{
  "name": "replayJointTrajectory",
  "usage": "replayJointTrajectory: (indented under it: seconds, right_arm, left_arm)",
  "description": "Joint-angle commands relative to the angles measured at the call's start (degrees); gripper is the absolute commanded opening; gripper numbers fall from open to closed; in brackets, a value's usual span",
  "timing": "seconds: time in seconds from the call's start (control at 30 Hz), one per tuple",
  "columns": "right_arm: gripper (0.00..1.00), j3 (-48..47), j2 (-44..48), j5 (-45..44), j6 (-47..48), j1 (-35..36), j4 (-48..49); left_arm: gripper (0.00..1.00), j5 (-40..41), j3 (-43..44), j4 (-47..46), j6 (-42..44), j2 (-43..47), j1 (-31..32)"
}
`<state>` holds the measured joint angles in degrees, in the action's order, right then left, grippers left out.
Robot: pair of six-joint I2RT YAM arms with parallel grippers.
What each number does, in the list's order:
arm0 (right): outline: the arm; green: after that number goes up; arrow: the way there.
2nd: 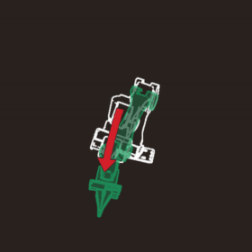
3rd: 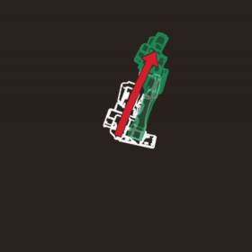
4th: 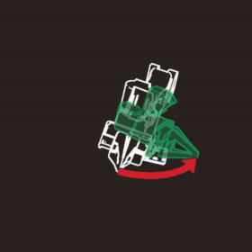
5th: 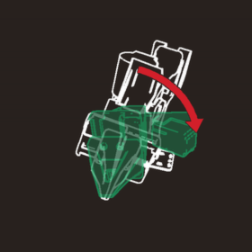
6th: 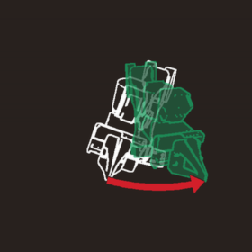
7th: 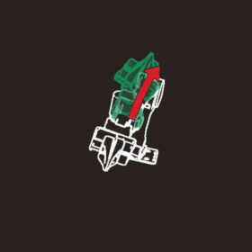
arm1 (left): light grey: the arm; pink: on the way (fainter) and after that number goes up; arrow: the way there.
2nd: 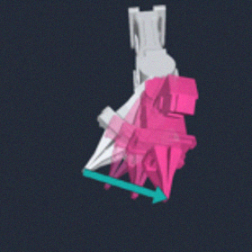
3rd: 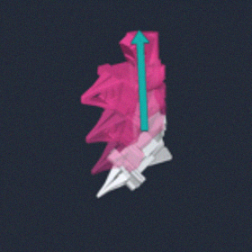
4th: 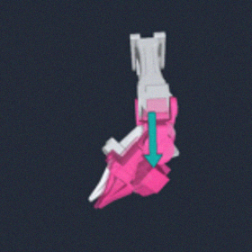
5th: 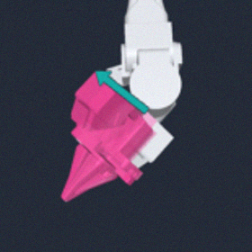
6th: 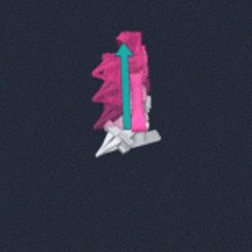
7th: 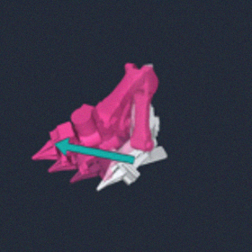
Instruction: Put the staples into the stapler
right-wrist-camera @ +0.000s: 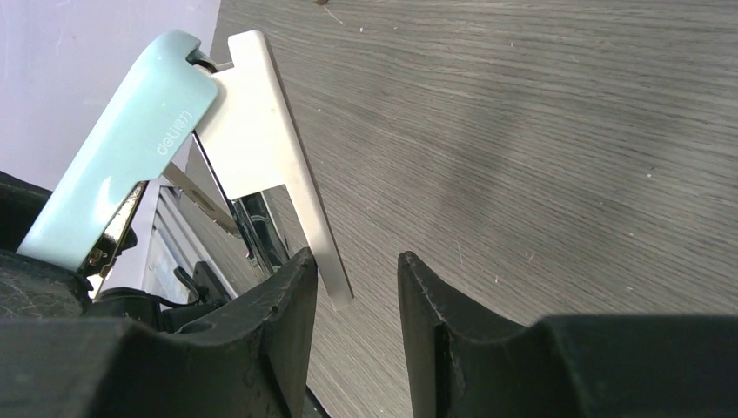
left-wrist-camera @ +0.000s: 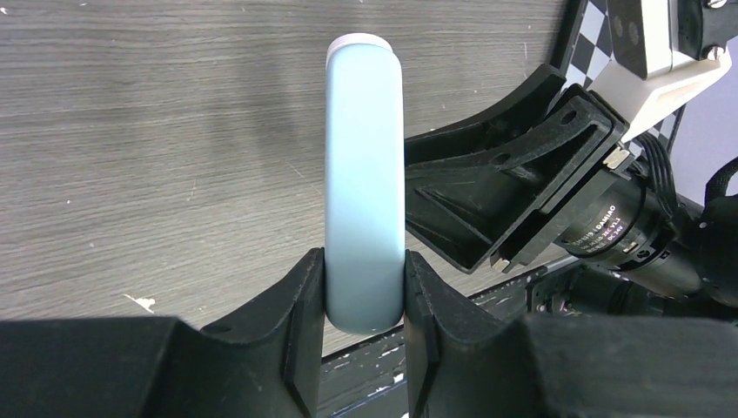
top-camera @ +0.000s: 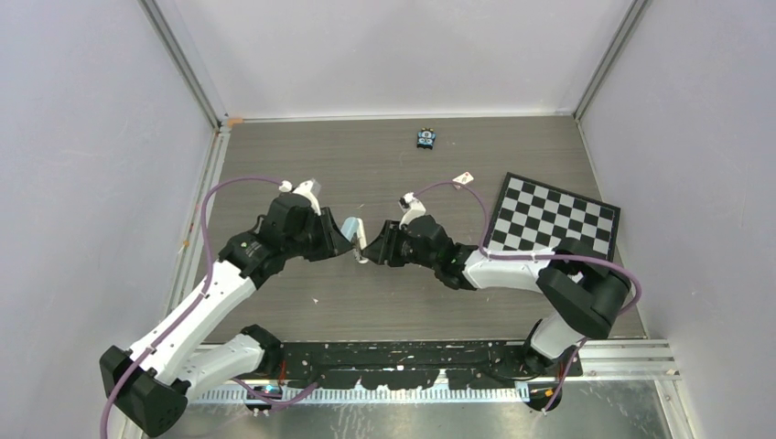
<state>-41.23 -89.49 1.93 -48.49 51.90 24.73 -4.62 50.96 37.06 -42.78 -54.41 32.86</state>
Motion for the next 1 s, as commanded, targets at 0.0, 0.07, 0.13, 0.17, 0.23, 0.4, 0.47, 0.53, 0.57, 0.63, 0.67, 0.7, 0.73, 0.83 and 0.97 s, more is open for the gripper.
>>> replayJointTrajectory:
  seconds: [0.0,0.07,0.13,0.17,0.23,0.4,0.47,0.53,0.57,0.63,0.67,0.7,0.73,0.83,0.97]
  right_arm:
    - [0.43,1.2,-2.6,-0.3,1.4,-1.3,3.4]
    - [0.43,1.6,-2.7,0.2,2.4,-1.4,4.7]
    - [0.42,2.0,-2.6,-0.3,3.7,-1.4,5.2]
    - [0.40,2.3,-2.5,-0.5,4.4,-1.4,5.5]
    - [0.36,3.3,-2.1,-0.7,6.6,-1.4,7.0]
    - [0.25,6.4,-1.8,2.4,10.9,-1.6,12.9]
    - [0.19,6.6,-1.8,3.8,12.2,-1.6,13.0]
    - [0.11,6.8,-1.6,5.2,13.7,-1.6,12.7]
    - [0.07,6.9,-1.5,6.0,14.6,-1.6,12.4]
    - [0.01,7.1,-0.9,7.1,16.7,-1.7,11.1]
    - [0.01,7.1,-0.6,7.2,17.7,-1.6,9.8]
    - [0.01,7.0,-0.3,7.1,18.6,-1.7,8.4]
    - [0.01,7.0,0.0,7.1,19.5,-1.6,7.0]
    - [0.01,6.2,0.3,6.7,22.8,-1.6,1.8]
    - [0.01,3.8,0.2,6.9,27.2,-1.6,-7.0]
  left_arm:
    - [0.00,-6.1,3.0,-4.4,-0.4,0.4,0.3]
    - [0.00,-7.2,3.5,-4.2,0.4,-0.1,0.3]
    - [0.00,-8.4,4.6,-2.8,1.8,-0.9,0.2]
    - [0.00,-8.9,5.7,-1.6,2.8,-1.4,0.2]
    - [0.00,-9.3,7.5,1.6,4.7,-2.3,0.2]
    - [0.00,-9.8,11.1,7.8,8.4,-4.3,-0.3]
    - [0.00,-11.3,12.2,9.1,10.0,-5.0,-0.6]
    - [0.00,-11.9,13.9,11.2,12.3,-6.0,-0.9]
    - [0.00,-12.0,14.8,12.6,14.1,-6.6,-1.1]
    - [0.00,-12.0,17.2,15.8,17.1,-7.9,-1.7]
    - [0.00,-11.7,18.9,17.5,18.6,-8.6,-2.1]
    - [0.00,-11.1,20.0,19.0,20.1,-9.1,-2.7]
    - [0.00,-10.6,20.9,20.3,21.5,-9.5,-3.4]
    - [0.00,-10.2,22.9,22.5,24.4,-10.3,-6.2]
    - [0.00,-13.1,22.7,21.5,28.0,-10.2,-8.7]
